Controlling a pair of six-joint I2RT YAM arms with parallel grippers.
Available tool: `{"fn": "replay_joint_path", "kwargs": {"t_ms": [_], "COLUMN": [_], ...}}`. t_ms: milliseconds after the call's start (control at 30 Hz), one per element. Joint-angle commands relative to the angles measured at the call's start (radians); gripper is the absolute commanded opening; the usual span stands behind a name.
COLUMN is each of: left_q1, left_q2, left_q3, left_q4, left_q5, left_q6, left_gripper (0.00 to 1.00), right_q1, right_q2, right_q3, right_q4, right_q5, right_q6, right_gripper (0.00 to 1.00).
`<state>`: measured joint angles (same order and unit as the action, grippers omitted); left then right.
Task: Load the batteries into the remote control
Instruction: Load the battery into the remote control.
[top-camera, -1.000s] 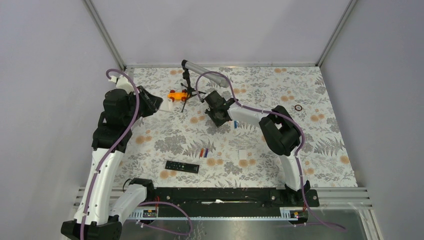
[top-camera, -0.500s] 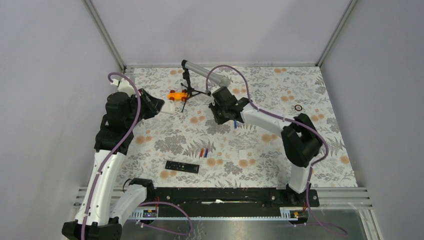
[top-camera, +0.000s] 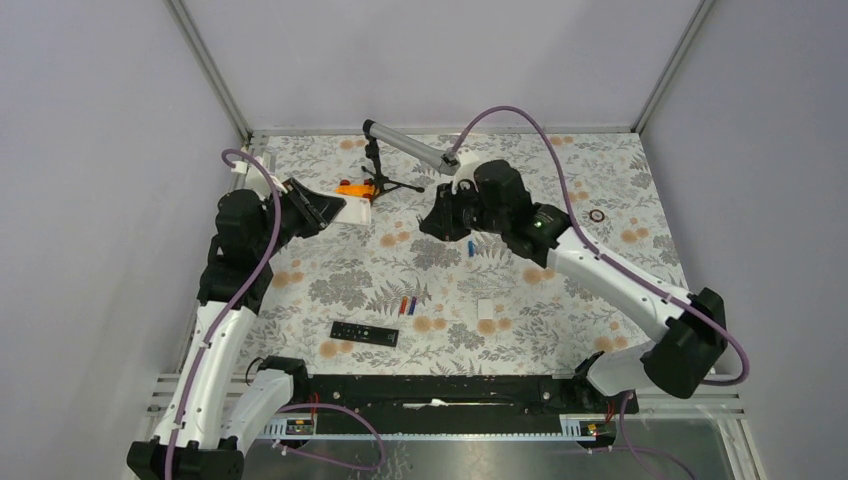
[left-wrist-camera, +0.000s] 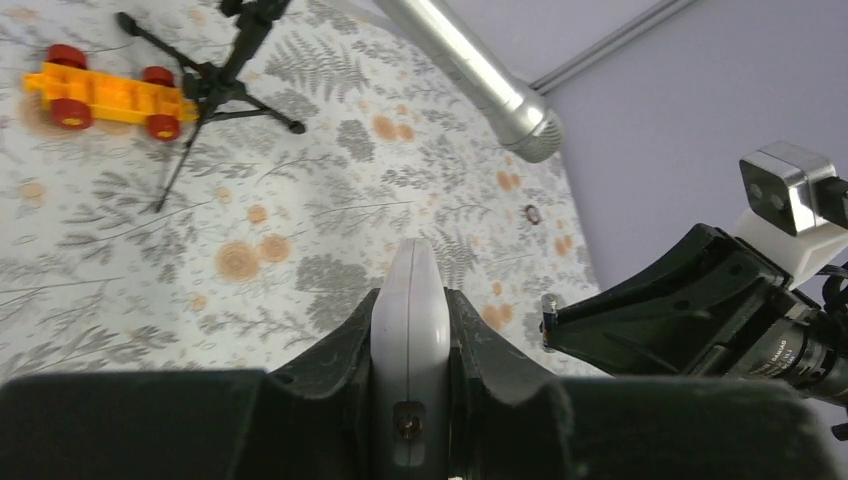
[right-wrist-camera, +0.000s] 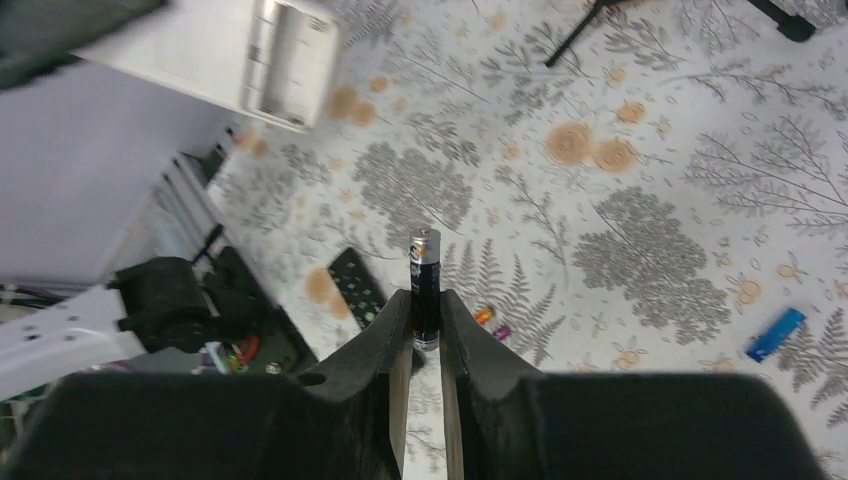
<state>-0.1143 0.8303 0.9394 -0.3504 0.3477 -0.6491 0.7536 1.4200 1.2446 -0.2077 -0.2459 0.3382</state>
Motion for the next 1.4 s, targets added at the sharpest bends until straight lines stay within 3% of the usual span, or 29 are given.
{"fn": "replay_joint_path", "kwargs": {"t_ms": [0,233,333,500,967,1367], "left_q1": [0.005,0.004,0.003,-0.022,-0.113,-0.113], "left_q2": [-0.024,-0.007,0.004,0.03,0.099,0.124], "left_q3": [-0.052,-0.176,-0.235,-0.29,-0.312,-0.333], "left_q4": [0.245,0.609,0.837,1.027,1.149,1.198], "left_q5": [0.128,0.217,0.224,0.183,0.11,0.119], "left_q6": [-0.156,-0.43,-0.611,-0.775,-0.89,-0.921], "left_gripper": [0.0,0.0,0.0,0.0,0.0,0.0], "right_q1": [0.004,0.003,0.004,0.007,0.162,0.178], "right_q2": [-0.078,-0.098,-0.083,-0.05,0.021,0.048], "right_q3": [0.036,0.076,0.115,0.238,0.423,0.443], "right_q4": [0.098,0.312,0.327,0.241,-0.046,-0.099], "right_q5": [-0.066,-0.106,-0.067,-0.008,0.405,0.45], "right_q6": [0.138,0.359,0.413,0.419,0.212,0.171], "right_gripper": [0.22,0.25,0.24,0.24,0.23,0.23]}}
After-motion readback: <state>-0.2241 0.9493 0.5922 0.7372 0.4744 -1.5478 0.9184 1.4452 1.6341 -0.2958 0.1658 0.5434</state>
